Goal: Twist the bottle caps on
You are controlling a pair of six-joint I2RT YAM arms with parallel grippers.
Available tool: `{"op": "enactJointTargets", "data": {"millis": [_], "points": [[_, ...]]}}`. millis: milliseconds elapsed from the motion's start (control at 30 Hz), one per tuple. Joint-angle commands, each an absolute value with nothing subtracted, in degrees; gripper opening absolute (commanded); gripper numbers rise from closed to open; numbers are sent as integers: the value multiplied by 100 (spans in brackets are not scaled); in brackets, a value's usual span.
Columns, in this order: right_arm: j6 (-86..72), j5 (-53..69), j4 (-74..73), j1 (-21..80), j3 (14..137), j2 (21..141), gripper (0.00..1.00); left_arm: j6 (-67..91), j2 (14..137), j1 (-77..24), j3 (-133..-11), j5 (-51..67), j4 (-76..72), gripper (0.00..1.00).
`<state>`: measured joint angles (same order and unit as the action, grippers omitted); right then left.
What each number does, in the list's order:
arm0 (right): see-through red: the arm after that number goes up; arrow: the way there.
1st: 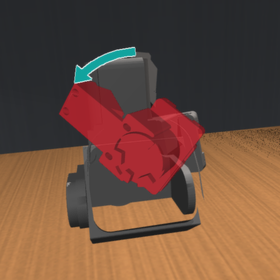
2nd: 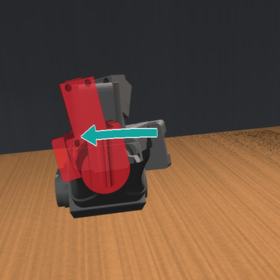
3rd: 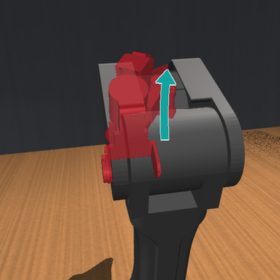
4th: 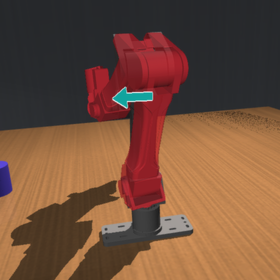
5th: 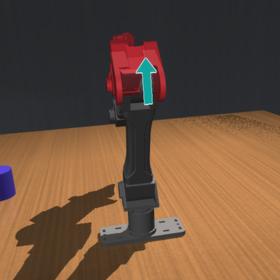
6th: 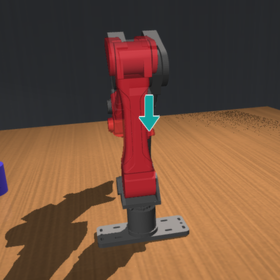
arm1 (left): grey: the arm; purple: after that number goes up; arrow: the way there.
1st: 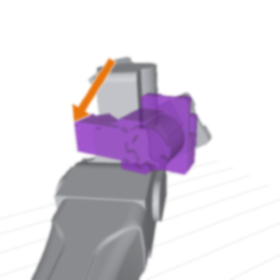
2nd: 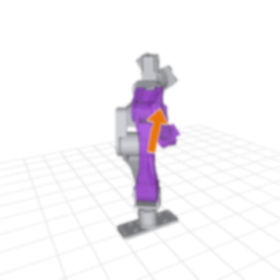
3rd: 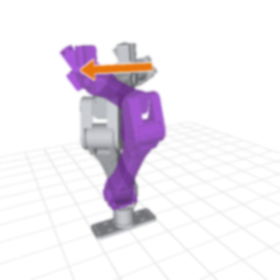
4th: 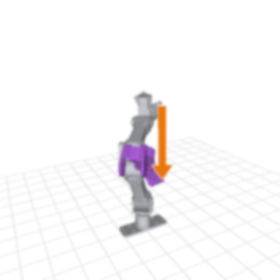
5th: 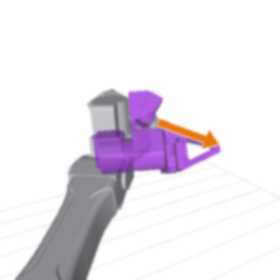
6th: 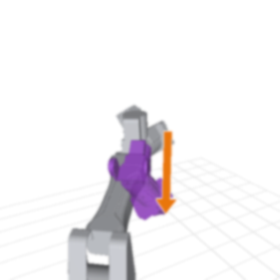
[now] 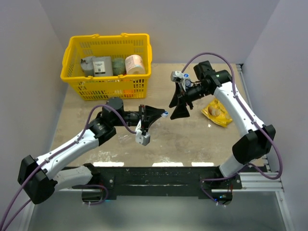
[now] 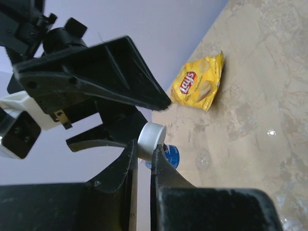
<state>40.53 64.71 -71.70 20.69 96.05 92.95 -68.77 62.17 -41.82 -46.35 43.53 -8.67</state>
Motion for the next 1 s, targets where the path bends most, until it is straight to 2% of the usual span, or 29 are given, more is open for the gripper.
{"op": "enactJointTargets", "data": {"millis": [0, 133, 467, 967], "points": [[3974, 5898, -6112, 2127, 9273, 8702, 87, -6188, 6258, -4219, -5124, 4711, -624, 0], [3849, 6151, -6160, 2197, 9351, 8876, 86, -6056, 6275, -4219, -5071, 4790, -757, 0], [5317, 6715, -8181, 2575, 10248, 9606, 82, -6283, 6425, -4219, -5150, 4949, -536, 0], [5265, 6803, -8271, 2593, 10336, 9615, 76, -6934, 6714, -4236, -5309, 4774, 229, 0]]}}
